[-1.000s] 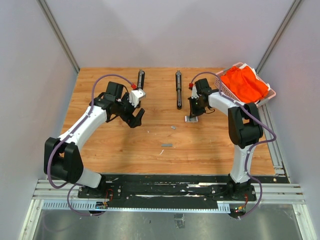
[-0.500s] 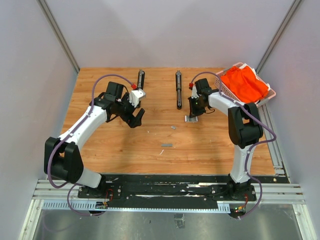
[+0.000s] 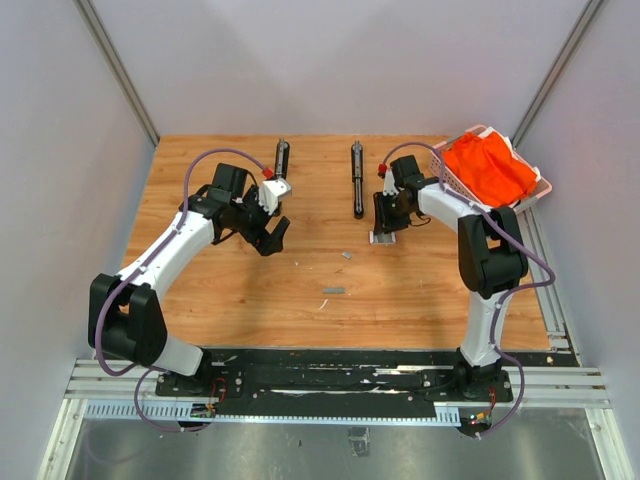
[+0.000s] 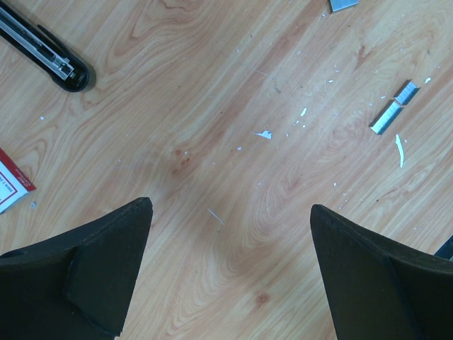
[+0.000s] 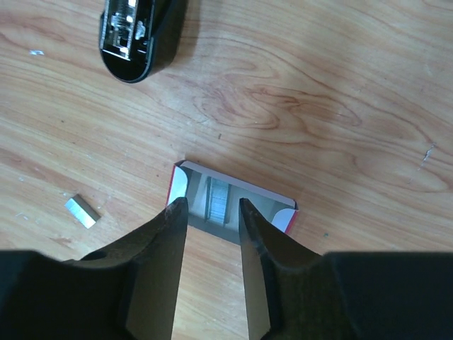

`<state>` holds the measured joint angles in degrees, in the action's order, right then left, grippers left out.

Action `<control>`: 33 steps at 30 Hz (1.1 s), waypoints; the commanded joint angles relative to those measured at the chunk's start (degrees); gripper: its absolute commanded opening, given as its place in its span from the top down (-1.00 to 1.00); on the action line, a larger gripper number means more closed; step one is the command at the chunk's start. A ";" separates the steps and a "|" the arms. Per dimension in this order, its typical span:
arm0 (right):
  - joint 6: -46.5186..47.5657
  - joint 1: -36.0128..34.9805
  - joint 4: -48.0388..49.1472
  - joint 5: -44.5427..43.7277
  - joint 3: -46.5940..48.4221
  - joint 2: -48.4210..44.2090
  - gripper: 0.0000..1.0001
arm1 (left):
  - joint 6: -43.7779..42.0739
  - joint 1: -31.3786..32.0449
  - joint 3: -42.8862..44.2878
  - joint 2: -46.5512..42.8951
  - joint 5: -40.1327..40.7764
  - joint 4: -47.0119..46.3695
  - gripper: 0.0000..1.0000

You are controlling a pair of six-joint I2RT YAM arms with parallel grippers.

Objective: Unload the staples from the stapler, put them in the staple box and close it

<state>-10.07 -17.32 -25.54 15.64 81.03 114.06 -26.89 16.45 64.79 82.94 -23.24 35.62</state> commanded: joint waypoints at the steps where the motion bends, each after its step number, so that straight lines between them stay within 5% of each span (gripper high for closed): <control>1: -0.52 0.76 -1.19 1.94 0.45 -2.90 0.21 | -0.09 -0.32 -0.68 0.35 -1.22 -1.47 -0.96; 13: -1.11 -0.65 -0.90 0.91 0.20 -2.76 -0.32 | 0.00 -0.28 -0.55 0.47 -1.24 -1.43 -0.96; 33: 0.60 -4.03 -0.83 -3.74 -0.17 -0.86 -0.26 | -0.09 -0.28 -0.68 0.36 -1.54 -1.49 -0.96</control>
<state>-10.22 -20.62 -25.54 13.21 81.03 112.55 -26.89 16.45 64.79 82.94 -23.27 35.62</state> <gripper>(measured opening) 0.640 0.982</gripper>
